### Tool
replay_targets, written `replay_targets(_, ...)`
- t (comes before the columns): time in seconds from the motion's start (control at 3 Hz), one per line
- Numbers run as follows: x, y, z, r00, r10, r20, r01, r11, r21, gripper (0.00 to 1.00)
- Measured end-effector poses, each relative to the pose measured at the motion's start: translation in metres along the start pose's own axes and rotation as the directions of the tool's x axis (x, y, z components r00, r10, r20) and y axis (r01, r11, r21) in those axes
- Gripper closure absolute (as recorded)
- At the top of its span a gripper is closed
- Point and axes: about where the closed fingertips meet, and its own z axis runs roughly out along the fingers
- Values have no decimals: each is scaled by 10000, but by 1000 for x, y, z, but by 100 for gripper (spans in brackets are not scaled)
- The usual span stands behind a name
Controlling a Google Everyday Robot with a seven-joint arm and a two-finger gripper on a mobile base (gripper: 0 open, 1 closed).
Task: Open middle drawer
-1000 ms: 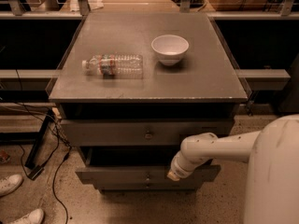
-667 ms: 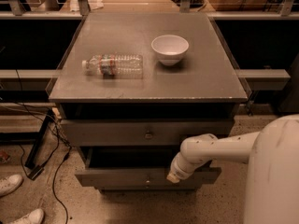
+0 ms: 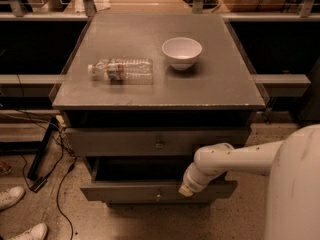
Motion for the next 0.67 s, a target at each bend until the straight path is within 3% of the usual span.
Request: replay_targets(0.67, 14, 10, -11, 9991, 409, -61, -409, 9992, 43, 100)
